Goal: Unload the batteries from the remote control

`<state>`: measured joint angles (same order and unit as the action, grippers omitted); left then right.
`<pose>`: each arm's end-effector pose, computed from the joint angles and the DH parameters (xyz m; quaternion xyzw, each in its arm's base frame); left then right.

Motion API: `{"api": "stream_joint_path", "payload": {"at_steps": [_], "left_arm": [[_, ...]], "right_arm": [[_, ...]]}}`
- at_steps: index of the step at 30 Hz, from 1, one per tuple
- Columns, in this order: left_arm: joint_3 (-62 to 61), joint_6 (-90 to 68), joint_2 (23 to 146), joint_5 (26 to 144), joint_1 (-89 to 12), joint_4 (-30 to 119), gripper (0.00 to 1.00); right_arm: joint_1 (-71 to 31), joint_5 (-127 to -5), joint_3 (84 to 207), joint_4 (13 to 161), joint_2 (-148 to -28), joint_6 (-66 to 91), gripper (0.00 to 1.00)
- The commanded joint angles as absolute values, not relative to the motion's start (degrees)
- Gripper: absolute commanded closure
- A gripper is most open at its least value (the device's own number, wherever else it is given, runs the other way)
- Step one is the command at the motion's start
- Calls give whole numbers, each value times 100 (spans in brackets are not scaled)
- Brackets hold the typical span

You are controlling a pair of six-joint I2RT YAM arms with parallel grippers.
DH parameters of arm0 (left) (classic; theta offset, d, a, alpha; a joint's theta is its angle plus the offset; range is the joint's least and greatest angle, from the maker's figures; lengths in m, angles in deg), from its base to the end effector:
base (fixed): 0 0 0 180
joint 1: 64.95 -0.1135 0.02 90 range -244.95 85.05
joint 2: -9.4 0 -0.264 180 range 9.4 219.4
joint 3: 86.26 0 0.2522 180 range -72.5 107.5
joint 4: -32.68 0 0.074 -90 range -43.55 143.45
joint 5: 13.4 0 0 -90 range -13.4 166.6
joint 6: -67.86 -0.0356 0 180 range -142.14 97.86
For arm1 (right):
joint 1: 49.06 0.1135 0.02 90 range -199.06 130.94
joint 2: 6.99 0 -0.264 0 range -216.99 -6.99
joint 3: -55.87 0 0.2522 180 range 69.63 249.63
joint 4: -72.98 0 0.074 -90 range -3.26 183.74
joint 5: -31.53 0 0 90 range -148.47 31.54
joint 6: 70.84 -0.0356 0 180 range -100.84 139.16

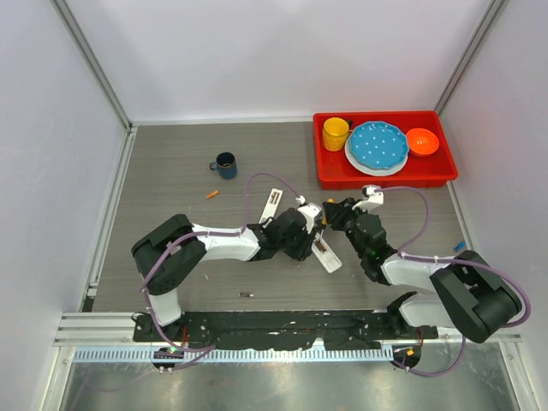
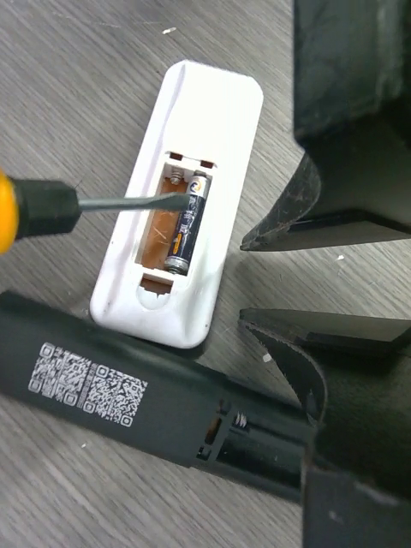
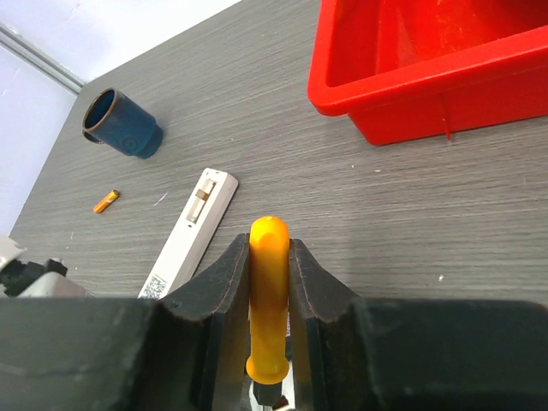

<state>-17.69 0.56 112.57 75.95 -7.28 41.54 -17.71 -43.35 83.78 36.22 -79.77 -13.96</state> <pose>0.1968 -0.3101 0.1520 0.2739 0.8769 -0.2509 0.3052 0.1994 0.1106 0.1725 0.0978 0.7474 0.2625 0.6025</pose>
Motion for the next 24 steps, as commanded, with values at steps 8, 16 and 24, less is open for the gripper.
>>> {"api": "stream_joint_path", "payload": {"at_steps": [8,16,24], "left_arm": [[-1897,71,11117,8055,-721,4038,78],[-1792,80,11223,8275,-721,4082,82],[-1730,141,11328,8459,-721,4047,82]], "right_arm": [[-1786,-4309,8668,2997,-8495,-1213,99],[-1742,-4221,8598,3067,-8618,-1142,99],[-1549,-3861,8352,3155,-8548,-1090,99]]}}
